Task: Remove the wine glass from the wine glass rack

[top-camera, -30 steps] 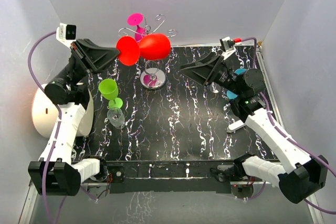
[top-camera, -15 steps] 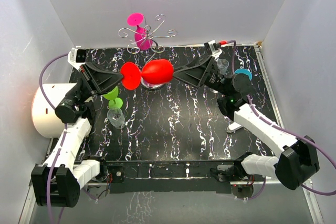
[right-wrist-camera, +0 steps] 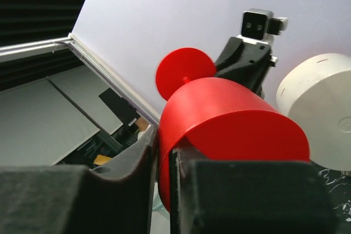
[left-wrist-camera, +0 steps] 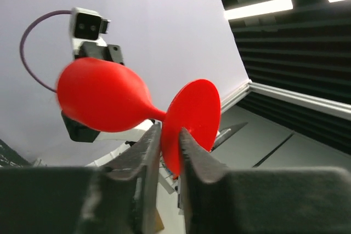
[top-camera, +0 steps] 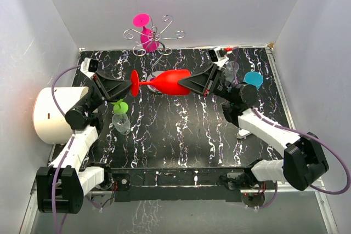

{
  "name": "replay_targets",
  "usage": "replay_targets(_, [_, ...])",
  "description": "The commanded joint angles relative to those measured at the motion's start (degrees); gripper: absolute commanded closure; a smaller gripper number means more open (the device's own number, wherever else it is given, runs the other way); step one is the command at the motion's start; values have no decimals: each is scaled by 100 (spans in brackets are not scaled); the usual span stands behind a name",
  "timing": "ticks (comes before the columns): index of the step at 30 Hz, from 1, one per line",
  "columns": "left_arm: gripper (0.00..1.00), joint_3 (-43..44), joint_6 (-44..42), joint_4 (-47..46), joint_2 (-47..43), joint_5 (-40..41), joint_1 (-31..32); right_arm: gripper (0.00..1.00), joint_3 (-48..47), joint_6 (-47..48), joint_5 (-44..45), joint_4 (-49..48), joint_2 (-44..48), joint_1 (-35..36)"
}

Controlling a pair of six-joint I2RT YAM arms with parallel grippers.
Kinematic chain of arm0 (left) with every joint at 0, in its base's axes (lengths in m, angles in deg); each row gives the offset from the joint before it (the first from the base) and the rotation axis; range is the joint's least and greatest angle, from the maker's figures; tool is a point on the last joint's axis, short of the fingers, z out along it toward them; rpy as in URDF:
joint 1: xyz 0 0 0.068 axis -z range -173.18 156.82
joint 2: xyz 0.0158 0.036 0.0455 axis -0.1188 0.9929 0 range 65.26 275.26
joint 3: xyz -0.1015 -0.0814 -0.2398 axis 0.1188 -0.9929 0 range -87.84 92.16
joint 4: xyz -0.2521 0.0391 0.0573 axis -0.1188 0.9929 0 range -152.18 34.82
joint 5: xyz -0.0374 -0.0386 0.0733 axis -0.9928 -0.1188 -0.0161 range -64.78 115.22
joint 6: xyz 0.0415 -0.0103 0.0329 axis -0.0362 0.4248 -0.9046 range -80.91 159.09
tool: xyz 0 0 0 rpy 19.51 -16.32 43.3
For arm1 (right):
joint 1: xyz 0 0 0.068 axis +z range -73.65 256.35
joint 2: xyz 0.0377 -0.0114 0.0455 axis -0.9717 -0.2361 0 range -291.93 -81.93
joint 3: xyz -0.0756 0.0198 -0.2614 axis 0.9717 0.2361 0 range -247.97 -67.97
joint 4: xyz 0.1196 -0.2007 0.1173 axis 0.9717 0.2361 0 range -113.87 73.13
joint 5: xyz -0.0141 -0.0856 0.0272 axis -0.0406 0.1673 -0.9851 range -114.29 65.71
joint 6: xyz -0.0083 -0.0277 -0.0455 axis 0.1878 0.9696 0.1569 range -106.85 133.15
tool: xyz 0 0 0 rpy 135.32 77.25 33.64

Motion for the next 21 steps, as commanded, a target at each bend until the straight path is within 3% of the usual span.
replay_targets(1, [68, -233, 212, -972, 8, -162, 25, 98, 183, -272, -125, -978, 118, 50])
replay_targets(5, [41, -623, -331, -483, -121, -440, 25, 100, 483, 274, -118, -132, 437, 37])
replay_targets(8, [20, -972, -925, 115, -356, -566, 32, 100, 523, 1313, 86, 1788, 911, 31])
replay_targets(10, [13, -1097, -1453, 845, -614, -715, 25, 100, 454, 2176, 479, 3281, 1303, 24])
replay_targets(13, [8, -970, -2691, 2779, -1182, -903, 25, 100, 169, 3387, 1709, 5731, 1875, 25])
replay_targets(15, [5, -594, -3897, 4617, -1519, -910, 25, 100, 83, 3836, 2623, 6927, 2164, 26])
replay_targets(19, [2, 626, -6455, 8200, -1709, -482, 25, 100, 27, 4296, 3961, 8636, 2372, 26])
replay_targets(21, [1, 1042, -7019, 9058, -1599, -348, 33, 100, -16, 4477, 4342, 9257, 2353, 26])
